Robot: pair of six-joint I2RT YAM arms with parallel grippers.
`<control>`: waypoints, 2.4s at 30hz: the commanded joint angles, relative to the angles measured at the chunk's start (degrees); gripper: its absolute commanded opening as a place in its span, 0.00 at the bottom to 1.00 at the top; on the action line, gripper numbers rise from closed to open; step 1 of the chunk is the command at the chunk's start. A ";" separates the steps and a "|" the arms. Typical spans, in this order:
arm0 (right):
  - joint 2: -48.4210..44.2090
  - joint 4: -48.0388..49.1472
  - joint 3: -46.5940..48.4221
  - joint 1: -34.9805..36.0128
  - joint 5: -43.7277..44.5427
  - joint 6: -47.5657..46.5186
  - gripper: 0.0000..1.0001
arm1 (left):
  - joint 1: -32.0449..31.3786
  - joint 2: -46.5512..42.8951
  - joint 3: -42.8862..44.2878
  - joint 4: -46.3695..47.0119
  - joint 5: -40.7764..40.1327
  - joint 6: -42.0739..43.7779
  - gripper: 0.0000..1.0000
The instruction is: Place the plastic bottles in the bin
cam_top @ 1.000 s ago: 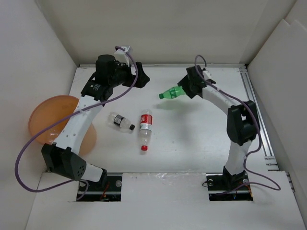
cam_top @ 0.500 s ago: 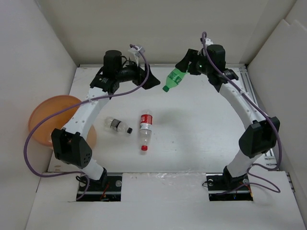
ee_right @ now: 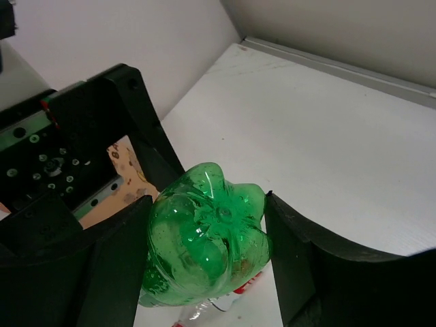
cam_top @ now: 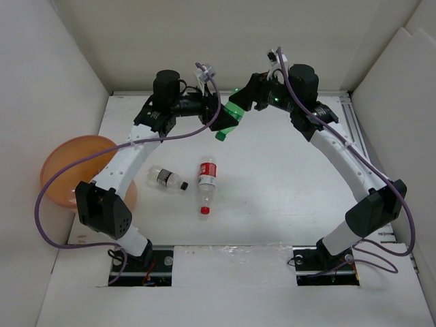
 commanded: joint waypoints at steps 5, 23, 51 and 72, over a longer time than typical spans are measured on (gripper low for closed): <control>-2.15 8.30 1.62 2.12 -2.84 2.60 0.00 | 0.00 -0.02 -2.11 10.55 8.76 -5.92 1.00; -6.97 16.21 -7.06 -2.17 -4.35 8.93 1.00 | 1.75 -4.23 9.82 -1.38 -17.48 -9.18 0.00; 2.58 -6.02 -11.29 9.15 20.70 -3.37 1.00 | 61.79 -36.49 -15.65 -30.76 -54.79 -28.16 0.93; 20.87 -13.14 0.31 20.23 35.82 12.71 1.00 | 32.90 -11.47 30.64 -38.56 -48.00 -11.30 1.00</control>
